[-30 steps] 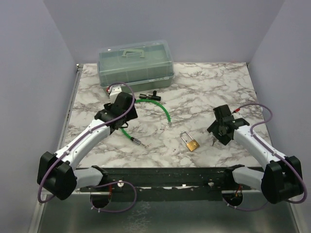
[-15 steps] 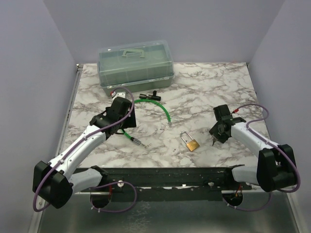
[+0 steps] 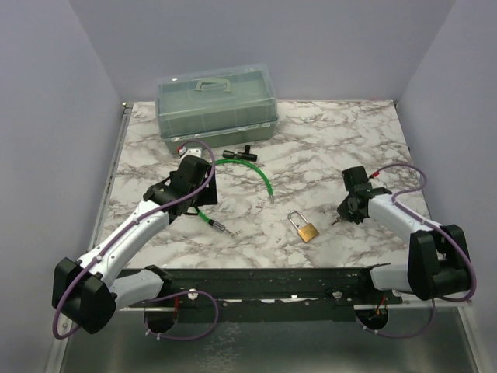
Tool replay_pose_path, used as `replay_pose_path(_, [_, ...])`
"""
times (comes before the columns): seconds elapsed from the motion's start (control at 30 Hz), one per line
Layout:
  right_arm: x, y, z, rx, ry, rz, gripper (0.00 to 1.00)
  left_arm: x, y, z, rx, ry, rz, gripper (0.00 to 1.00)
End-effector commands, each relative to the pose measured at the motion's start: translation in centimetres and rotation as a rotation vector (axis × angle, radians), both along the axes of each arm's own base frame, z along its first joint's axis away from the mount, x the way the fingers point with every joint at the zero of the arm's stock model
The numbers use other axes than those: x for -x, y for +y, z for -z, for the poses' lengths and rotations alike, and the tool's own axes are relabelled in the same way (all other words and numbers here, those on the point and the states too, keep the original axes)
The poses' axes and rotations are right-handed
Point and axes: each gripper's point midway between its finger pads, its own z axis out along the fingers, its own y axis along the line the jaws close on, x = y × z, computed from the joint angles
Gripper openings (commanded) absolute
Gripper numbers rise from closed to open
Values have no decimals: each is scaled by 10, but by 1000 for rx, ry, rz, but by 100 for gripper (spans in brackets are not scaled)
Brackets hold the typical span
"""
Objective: Unlock with the key
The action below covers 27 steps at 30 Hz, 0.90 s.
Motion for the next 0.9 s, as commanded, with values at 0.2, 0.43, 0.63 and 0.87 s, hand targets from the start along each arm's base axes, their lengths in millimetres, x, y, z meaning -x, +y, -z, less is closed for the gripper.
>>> replay_pose_path(0.2, [-29,20,-35,-38,-168,-253,0,0,-3,-5,23,-24,21,76])
replay_pose_path(0.43, [-43,50,-75,-138,-340,-415,1,2,-20,-18,137,-50,49,75])
replay_pose_path(0.63, [-48,92,-126,-279,-542,-635,1,6,-46,-29,304,-51,71,74])
replay_pose_path(0.87, [-32,134,-188,-445,-765,-876,0,10,-86,-29,606,21,27,70])
